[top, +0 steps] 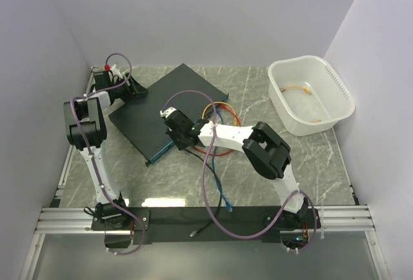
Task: Insert the plug into the switch port
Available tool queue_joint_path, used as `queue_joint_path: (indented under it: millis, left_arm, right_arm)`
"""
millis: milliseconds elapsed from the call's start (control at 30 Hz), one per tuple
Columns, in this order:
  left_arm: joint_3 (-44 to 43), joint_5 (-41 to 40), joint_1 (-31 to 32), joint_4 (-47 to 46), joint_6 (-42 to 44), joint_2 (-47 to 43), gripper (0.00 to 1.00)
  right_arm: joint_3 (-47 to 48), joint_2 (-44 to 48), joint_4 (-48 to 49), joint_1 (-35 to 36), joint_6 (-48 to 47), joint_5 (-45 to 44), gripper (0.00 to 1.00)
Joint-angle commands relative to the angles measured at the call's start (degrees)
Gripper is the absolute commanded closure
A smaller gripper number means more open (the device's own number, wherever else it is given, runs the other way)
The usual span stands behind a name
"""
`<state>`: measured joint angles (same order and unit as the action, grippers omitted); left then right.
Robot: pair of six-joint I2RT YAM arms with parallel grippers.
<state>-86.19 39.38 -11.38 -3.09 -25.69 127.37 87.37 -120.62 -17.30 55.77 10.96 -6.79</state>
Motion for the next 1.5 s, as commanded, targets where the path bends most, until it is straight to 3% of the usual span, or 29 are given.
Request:
queue_joint_path:
  millis: [0,633,967,1100,1133,1233,1467]
  left_arm:
    - [0.41,3.34,2.68,8.37,-0.06,2.0,0.32]
    - [-0.99,5.54,3.03,10.3,0.64,3.94,0.31]
    - [-1.52,4.4,2.94,10.74,0.38,3.76,0.3]
    - [-1.43,2.29,2.94,10.3,0.47,2.36,0.29]
    - [-1.43,1.76,2.85,10.21,0.56,2.18,0.29]
    - [-2.57,-0.44,2.67,10.91,0.29,2.62,0.28]
    - [-5.82,-4.83,1.45,10.48,-2.16,1.92,0.26]
  right_arm:
    - [8.6,-0.75,18.62,-1.72,1.7,-3.14,1.0]
    - [10.97,-4.71,25.12,-4.53,1.26,-2.52,1.0]
    - [15.72,-8.32,21.79,-4.79,0.9,-1.65,1.0]
    - [12.93,-6.31,21.87,-4.7,1.08,-1.04,0.8]
    - [11.87,-5.51,22.22,-4.7,1.34,-1.12,0.67]
    - [6.51,-1.74,23.54,-4.44,2.57,-1.39,0.5]
    - [-8.52,9.77,27.93,-3.21,4.42,-3.49,0.35]
